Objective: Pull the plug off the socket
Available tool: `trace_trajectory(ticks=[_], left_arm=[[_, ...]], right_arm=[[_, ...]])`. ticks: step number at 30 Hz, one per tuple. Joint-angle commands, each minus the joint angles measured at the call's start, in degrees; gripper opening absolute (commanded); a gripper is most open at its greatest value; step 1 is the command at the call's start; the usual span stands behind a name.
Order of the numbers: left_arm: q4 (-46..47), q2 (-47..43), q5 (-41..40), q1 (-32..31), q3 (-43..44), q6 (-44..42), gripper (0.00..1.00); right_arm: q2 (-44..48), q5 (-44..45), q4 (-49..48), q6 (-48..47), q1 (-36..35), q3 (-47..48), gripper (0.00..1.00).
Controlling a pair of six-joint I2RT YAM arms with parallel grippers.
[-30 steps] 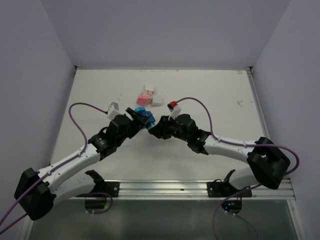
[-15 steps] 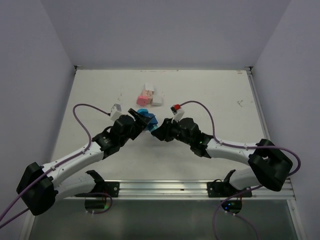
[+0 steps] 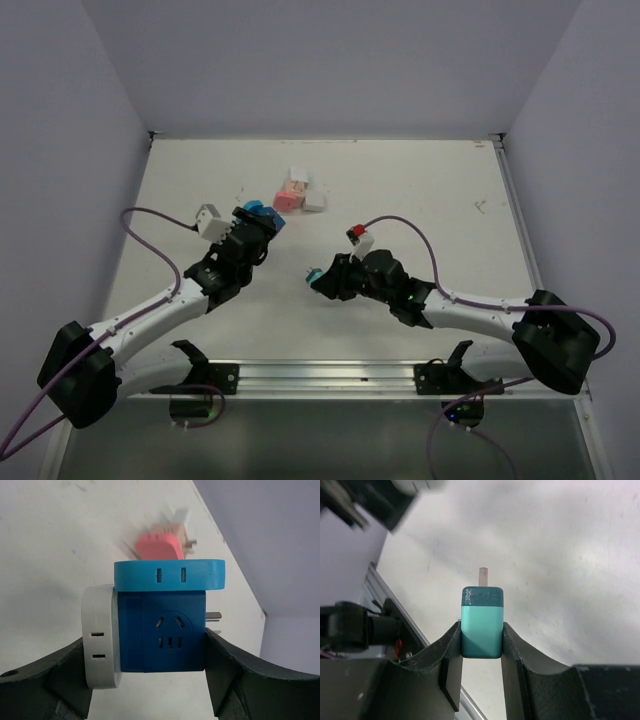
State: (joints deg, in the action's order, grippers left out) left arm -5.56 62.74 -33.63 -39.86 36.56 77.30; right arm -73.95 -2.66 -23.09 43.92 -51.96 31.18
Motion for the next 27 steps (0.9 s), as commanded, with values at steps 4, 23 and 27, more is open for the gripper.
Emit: trace_trajectory(ticks=[4,23,27], left_arm=[[7.84,-0.78,-18.84,1.71,2.38,-1.18,0.52],[-5.59,-5.35,5.66,1.8,11.07,-37.82,0.61],[-11.74,-5.17,16.36,1.8,14.15,-44.76,0.63]], right_arm=[[1.53,-2.97,2.97,2.21,-1.3,-2.96,0.0],[16.56,2.84,19.32,-2.26,21.88,-7.53,0.0],[13.23,-2.08,16.16,-2.79,27.17,-7.19,0.0]])
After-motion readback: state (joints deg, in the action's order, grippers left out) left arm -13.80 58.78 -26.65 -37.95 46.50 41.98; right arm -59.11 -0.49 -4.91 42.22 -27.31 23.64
